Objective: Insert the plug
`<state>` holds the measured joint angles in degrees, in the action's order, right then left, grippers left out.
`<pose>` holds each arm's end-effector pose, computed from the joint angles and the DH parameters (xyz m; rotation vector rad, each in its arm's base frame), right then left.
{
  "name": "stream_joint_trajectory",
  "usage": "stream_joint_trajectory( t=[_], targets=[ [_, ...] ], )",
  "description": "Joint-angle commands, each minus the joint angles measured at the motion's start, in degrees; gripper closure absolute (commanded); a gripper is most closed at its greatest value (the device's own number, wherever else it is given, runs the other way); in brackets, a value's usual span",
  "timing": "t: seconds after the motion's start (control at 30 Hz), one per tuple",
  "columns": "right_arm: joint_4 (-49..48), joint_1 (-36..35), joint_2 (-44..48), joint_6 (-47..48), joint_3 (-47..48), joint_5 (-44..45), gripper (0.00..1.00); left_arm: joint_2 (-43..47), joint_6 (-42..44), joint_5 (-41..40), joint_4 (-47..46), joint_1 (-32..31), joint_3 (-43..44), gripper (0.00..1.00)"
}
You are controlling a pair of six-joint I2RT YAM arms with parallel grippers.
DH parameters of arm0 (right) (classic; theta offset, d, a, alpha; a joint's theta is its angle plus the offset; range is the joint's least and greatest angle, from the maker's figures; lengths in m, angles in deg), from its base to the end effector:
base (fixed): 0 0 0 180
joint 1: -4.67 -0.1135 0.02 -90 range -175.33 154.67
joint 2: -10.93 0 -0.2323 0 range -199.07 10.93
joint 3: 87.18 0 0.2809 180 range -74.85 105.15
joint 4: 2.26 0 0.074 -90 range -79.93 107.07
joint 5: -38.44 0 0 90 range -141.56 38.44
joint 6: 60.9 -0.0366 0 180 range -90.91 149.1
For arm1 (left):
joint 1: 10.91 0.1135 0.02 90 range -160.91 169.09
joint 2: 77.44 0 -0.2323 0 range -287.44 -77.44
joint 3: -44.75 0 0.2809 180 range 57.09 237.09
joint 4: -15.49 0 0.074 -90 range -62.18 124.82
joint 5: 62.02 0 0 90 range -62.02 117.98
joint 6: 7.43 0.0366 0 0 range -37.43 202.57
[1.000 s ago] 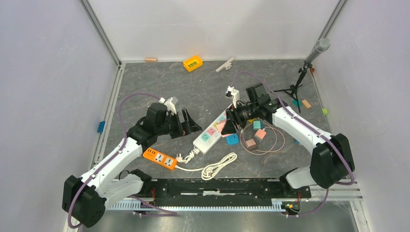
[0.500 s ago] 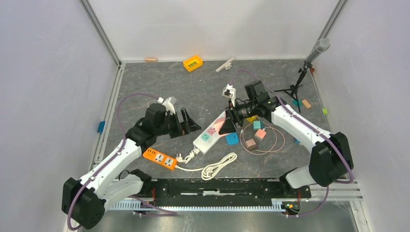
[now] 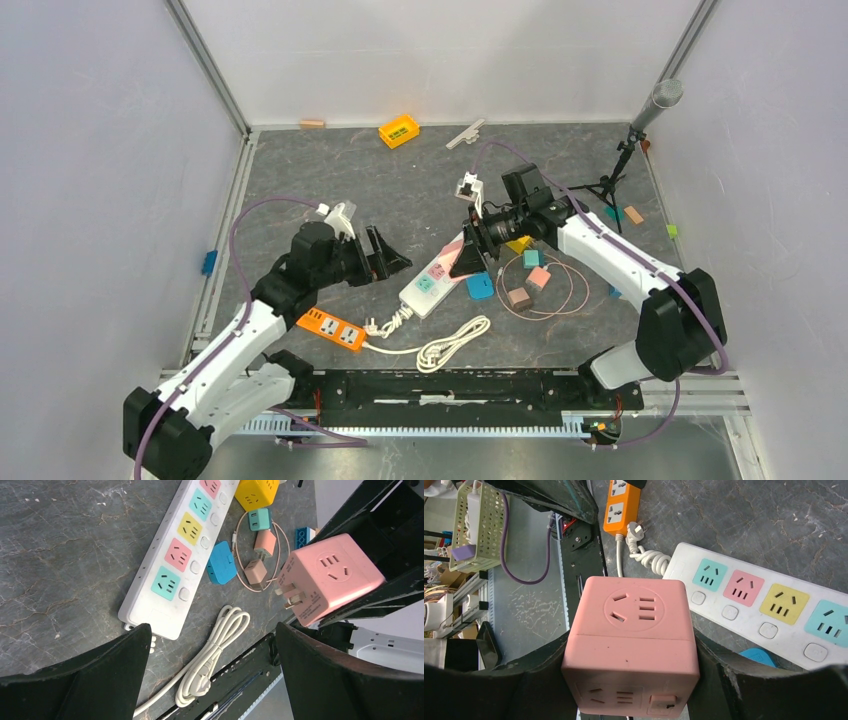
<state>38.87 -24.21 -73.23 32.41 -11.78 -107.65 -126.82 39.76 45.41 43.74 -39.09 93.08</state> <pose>0.2785 0.1883 0.2296 -1.0770 2.1047 1.3931 0.2104 -0.1252 0.2314 -0.0854 2.2376 -1.0366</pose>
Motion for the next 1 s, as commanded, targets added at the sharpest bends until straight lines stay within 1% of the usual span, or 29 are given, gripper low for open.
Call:
stream_joint_trajectory(
  t=[0.0, 0.13, 0.23, 0.37, 0.57, 0.7, 0.8, 0.87, 0.97],
  targets=[
    [-0.2, -0.4, 0.5, 1.2, 3.5, -5.1, 1.0, -0.7, 0.4, 0.1, -1.7, 0.3, 0.9, 0.0],
    [1.9, -0.5, 1.4, 3.4, 4.0, -9.8, 1.0, -0.1, 2.0, 3.4, -5.3, 0.3, 0.7, 0.0],
    [5.9, -0.5, 2.2, 6.8, 4.5, -10.8, 1.0, 1.4, 2.8, 5.4, -8.6, 0.3, -0.1, 0.0],
    [7.8, -0.5, 3.4, 7.8, 4.3, -11.2, 1.0, 3.3, 3.0, 6.8, -12.5, 0.3, -1.5, 0.0],
    [8.2, -0.5, 3.2, 7.3, 5.9, -11.6, 1.0, 4.9, 3.1, 6.8, -12.9, 0.3, -2.2, 0.0],
    [8.0, -0.5, 2.4, 5.3, 7.2, -8.6, 1.0, 4.4, 3.0, 5.4, -11.1, 0.3, -1.7, 0.0],
    [4.8, -0.5, 2.3, -1.8, 7.5, -2.2, 1.0, 3.8, 3.3, 4.3, -9.3, 0.3, -0.7, 0.0],
    [2.4, -0.5, 2.4, -6.1, 7.1, 0.2, 1.0, 3.3, 3.7, 3.6, -8.0, 0.3, 0.0, 0.0],
    [1.9, -0.5, 2.5, -8.6, 6.9, 4.8, 1.0, 2.5, 4.9, 3.0, -6.5, 0.3, 1.0, 0.0]
  ],
)
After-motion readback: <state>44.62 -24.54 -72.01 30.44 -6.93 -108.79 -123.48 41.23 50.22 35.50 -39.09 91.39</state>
